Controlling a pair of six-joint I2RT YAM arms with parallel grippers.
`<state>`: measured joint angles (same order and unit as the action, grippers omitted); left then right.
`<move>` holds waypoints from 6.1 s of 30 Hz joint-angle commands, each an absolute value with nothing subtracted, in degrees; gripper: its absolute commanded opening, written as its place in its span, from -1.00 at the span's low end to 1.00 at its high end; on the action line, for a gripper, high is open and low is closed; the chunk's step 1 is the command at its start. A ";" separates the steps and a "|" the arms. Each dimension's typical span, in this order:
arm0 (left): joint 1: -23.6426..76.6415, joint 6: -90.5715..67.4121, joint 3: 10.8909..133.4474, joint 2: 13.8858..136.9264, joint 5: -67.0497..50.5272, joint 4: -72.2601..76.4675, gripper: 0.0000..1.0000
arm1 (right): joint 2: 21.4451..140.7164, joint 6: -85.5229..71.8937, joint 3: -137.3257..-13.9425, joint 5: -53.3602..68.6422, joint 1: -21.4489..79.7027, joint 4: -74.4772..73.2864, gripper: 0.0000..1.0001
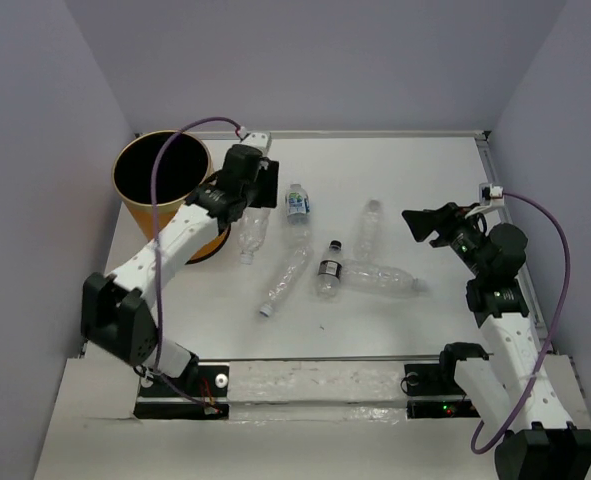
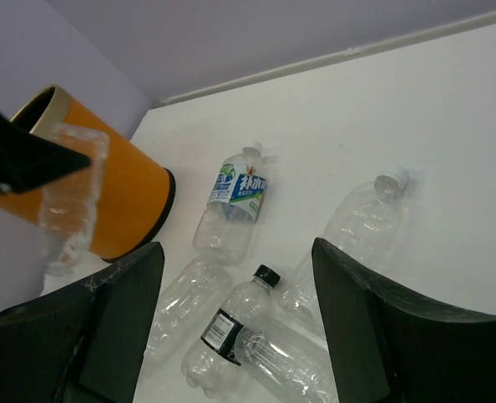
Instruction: Put the plastic bottles in the bin
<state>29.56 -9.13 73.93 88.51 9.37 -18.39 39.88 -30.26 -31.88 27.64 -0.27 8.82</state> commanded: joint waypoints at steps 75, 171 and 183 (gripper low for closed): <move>23.73 -16.09 59.14 25.41 2.52 -11.61 0.98 | 113.28 -12.56 -117.93 6.13 44.11 -5.46 -0.35; 45.26 -16.18 65.63 79.04 18.01 -15.91 0.15 | 59.82 -24.43 -37.50 -18.64 35.60 1.93 0.93; 28.85 -13.18 81.38 64.07 18.72 -4.49 0.15 | 83.75 -20.66 -52.11 -16.62 25.14 0.36 0.99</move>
<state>35.05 -14.39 77.93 65.80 17.61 -10.52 78.78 -22.46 -47.90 -17.15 26.68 0.45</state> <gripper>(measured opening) 0.683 0.994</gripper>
